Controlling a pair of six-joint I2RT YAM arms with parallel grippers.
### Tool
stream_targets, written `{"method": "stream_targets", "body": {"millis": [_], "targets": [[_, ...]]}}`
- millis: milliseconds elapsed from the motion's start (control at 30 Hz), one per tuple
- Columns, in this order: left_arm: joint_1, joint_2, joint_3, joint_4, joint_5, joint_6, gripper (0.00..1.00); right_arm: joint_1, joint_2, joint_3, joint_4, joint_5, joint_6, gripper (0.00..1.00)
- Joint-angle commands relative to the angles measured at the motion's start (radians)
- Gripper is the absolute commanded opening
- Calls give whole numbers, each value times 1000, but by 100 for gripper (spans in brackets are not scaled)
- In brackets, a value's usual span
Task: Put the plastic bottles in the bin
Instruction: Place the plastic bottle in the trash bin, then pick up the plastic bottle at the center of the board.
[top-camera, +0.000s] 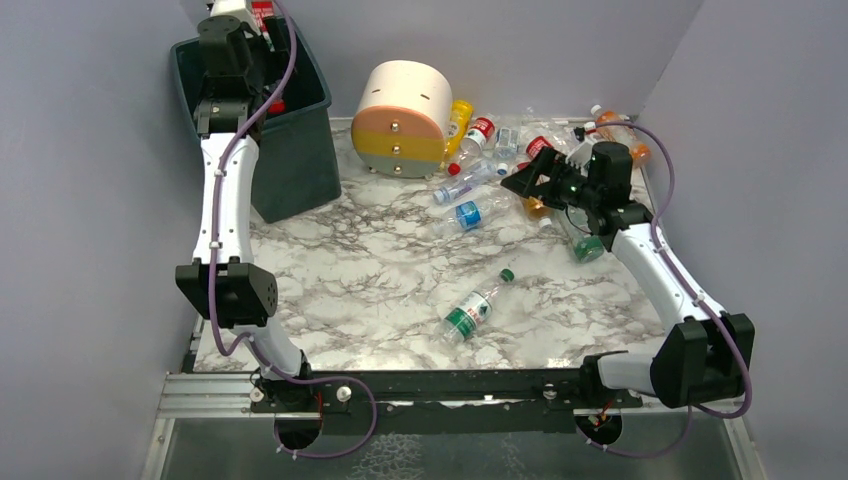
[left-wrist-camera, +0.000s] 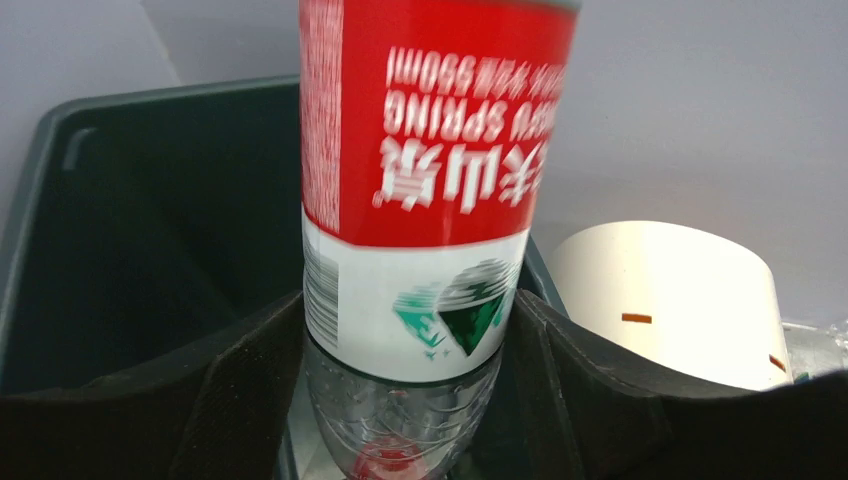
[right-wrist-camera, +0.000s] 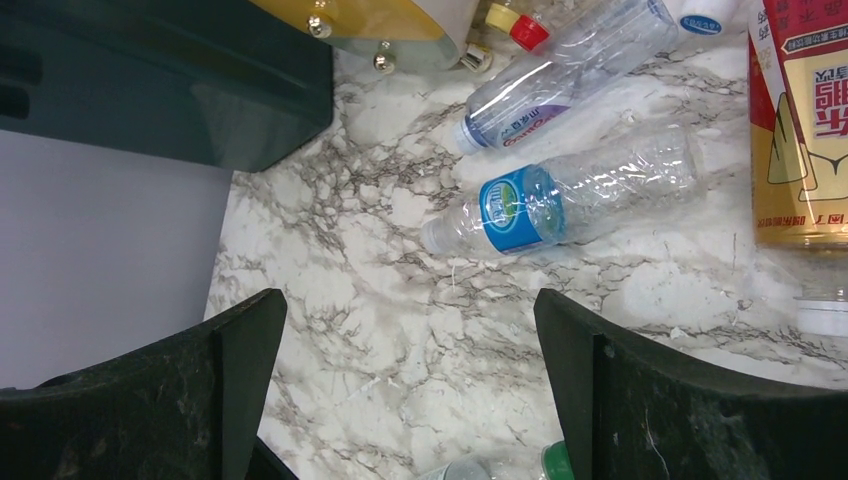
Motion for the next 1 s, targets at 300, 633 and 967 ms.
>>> {"method": "stream_targets", "body": {"millis": [300, 633, 967], "targets": [[-4, -29, -42, 43, 29, -14, 96, -1, -8, -2, 56, -41, 16, 97], [-170, -184, -169, 22, 163, -19, 99, -1, -14, 31, 29, -31, 14, 97], [-456, -279, -395, 21, 138, 38, 99, -1, -54, 30, -19, 32, 3, 97]]}}
